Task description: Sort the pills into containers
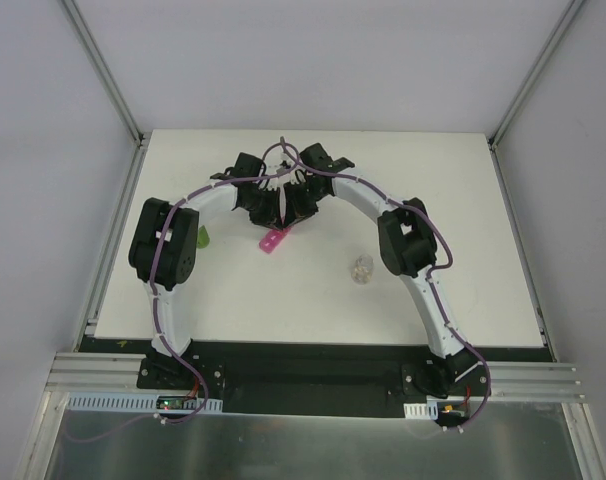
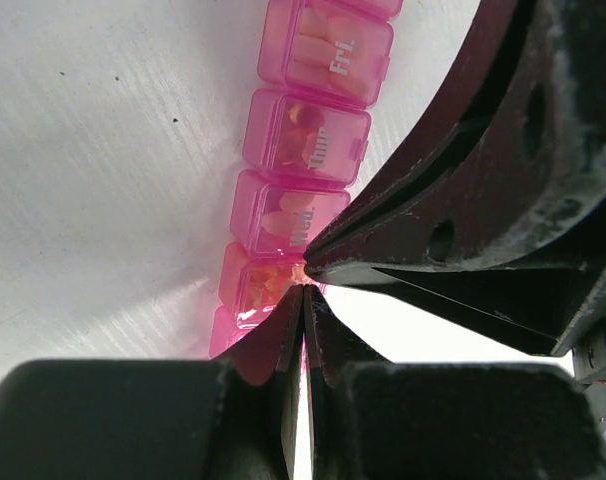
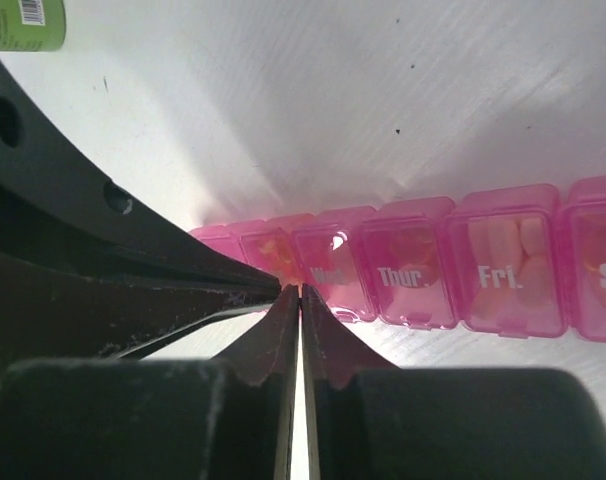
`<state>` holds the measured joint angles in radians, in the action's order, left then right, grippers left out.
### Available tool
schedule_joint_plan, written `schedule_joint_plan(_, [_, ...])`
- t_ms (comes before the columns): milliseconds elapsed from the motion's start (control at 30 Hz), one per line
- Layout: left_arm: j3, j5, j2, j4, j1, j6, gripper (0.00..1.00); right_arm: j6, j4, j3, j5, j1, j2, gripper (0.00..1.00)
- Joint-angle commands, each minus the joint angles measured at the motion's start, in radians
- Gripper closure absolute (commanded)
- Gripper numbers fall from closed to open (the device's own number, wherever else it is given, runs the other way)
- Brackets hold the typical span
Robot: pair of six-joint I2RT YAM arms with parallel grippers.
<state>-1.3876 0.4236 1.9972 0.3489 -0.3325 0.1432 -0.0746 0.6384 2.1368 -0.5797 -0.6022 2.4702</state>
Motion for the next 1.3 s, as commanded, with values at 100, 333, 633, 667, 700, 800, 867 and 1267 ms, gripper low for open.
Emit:
schedule_joint_plan(100, [0.03,-0.062,0.089,0.102,-0.005,-0.022,0.98,-0.028,0.072,0.038,0.06,-0.021,0.042,0.93])
schedule_joint_plan(333, [0.032,-0.056,0.089,0.107,0.012,-0.014,0.98,-0.033,-0.006,0.012,-0.042,-0.011,-0.042,0.93])
schedule_joint_plan(633, [0.036,-0.011,-0.012,0.105,0.023,-0.027,0.96,-0.036,-0.075,-0.041,-0.15,0.008,-0.134,0.92])
schedule_joint_plan(667, [0.038,-0.002,-0.03,0.105,0.026,-0.025,0.95,-0.051,-0.075,-0.044,-0.16,0.015,-0.145,0.91])
schedule_joint_plan(700, [0.041,0.003,-0.05,0.105,0.027,-0.027,0.94,-0.094,-0.074,-0.046,-0.167,0.018,-0.168,0.89])
schedule_joint_plan(800, [0.05,0.015,-0.136,0.105,0.045,-0.017,0.85,-0.167,-0.054,-0.045,-0.152,0.039,-0.204,0.76])
schedule_joint_plan(867, [0.058,0.01,-0.21,0.104,0.058,-0.011,0.78,-0.253,-0.025,-0.006,-0.112,0.051,-0.206,0.67])
schedule_joint_plan(1267, [0.247,-0.201,-0.626,0.012,0.136,-0.036,0.31,-0.788,0.383,0.486,0.165,0.018,0.078,0.01])
